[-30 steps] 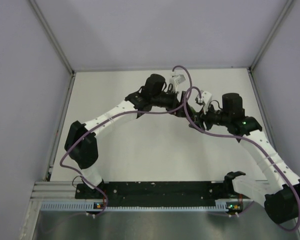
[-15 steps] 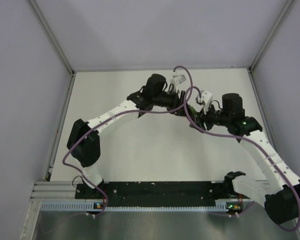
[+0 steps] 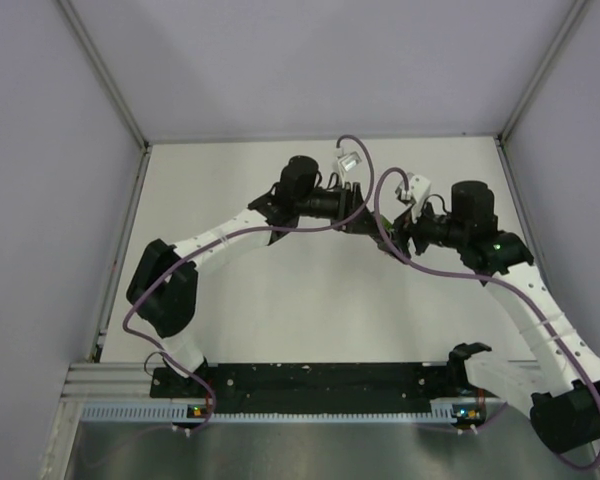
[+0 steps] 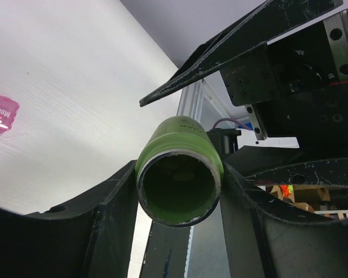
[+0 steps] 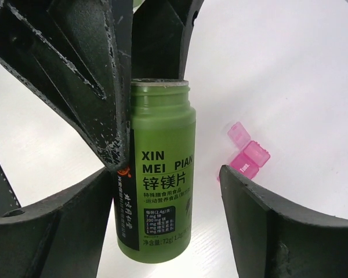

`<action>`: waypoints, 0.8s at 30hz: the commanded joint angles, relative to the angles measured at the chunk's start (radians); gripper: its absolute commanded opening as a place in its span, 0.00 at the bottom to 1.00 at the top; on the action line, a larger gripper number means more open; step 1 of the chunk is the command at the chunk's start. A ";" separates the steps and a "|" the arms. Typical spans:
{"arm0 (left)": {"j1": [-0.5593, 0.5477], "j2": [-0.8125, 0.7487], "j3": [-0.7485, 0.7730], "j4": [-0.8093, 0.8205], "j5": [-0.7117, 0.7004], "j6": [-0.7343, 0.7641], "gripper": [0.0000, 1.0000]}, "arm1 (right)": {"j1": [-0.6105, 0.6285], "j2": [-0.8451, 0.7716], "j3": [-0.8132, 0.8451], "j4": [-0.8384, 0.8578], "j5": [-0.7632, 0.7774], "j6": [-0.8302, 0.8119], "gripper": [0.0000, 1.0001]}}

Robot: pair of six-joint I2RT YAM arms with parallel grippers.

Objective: Sort the pills into containers
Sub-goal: Pick up the pill container at the center of the board.

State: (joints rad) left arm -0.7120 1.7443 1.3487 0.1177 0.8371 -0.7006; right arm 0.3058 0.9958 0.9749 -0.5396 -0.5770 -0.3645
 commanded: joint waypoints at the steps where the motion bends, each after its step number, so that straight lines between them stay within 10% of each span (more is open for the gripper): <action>1: 0.008 -0.077 -0.019 0.145 0.056 -0.051 0.00 | 0.010 -0.026 0.058 0.040 -0.015 0.007 0.72; 24: 0.052 -0.104 -0.120 0.398 0.057 -0.296 0.00 | 0.012 -0.059 -0.001 0.082 -0.069 0.042 0.71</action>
State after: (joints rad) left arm -0.6609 1.6920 1.2366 0.3820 0.8753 -0.9279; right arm 0.3058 0.9489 0.9813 -0.5049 -0.6132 -0.3367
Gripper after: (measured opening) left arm 0.579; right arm 0.718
